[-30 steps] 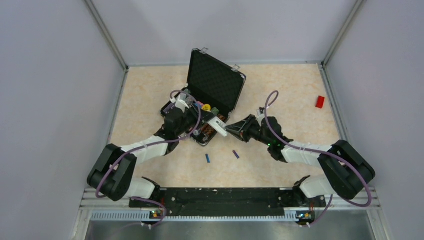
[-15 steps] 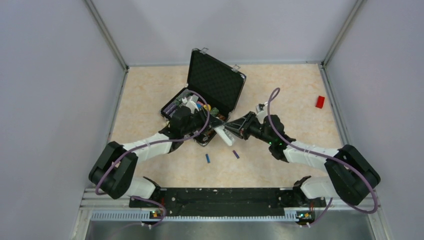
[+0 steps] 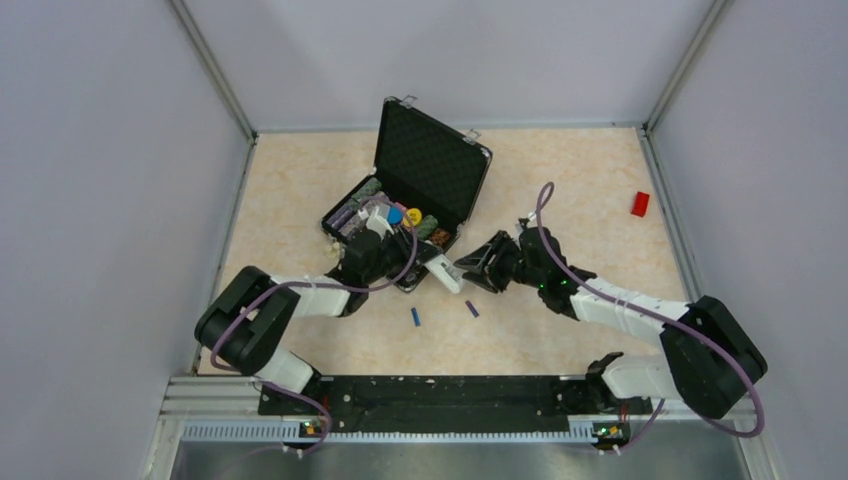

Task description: Load the batteries into the remote control

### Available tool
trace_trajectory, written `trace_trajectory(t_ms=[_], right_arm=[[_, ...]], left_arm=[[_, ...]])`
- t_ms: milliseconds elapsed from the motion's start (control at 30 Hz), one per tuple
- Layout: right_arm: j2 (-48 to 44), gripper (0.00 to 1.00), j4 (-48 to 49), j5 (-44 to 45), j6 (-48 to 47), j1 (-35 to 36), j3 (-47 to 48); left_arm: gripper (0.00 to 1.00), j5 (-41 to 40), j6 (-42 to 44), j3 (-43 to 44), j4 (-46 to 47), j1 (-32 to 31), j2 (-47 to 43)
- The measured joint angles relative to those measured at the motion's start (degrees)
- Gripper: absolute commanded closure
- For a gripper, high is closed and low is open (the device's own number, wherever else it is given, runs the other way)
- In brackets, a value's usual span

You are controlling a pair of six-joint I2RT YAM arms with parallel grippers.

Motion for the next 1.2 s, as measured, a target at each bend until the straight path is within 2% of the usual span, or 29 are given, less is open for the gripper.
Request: trace_trajectory(t_ms=[167,300,500,800,967,1200], right_arm=[[2.47,0.51,-2.19,-0.11,-1.7,0.0,0.55],[6.25,0.49,-3.04,-0.28,-3.45,0.0,1.55],[12.44,0.61,-4.15,-1.7,-7.78,0.0,4.26],[20.26,0.65,-5.29,-5.62,-14.69,0.09,10.4],[22.47,0.65,-7.39,-5.77,-17.81,0.09,12.24],[24.76,0.65,-9.27,-6.16,-22.03,0.09,12.81]], left_arm=[[0.99,-3.82,0.02,-2.12,3.69,0.0,0.81],[0.88,-6.36,0.0,-4.13,5.66,0.0,0.81],[0.75,-8.17,-0.26,-6.6,8.66,0.0,1.31],[0.4,-8.96,0.0,-8.44,11.02,0.02,1.79],[0.34,-8.13,1.46,-8.57,9.51,0.02,0.24],[0.33,-6.62,7.17,-8.35,1.66,0.66,-5.66]])
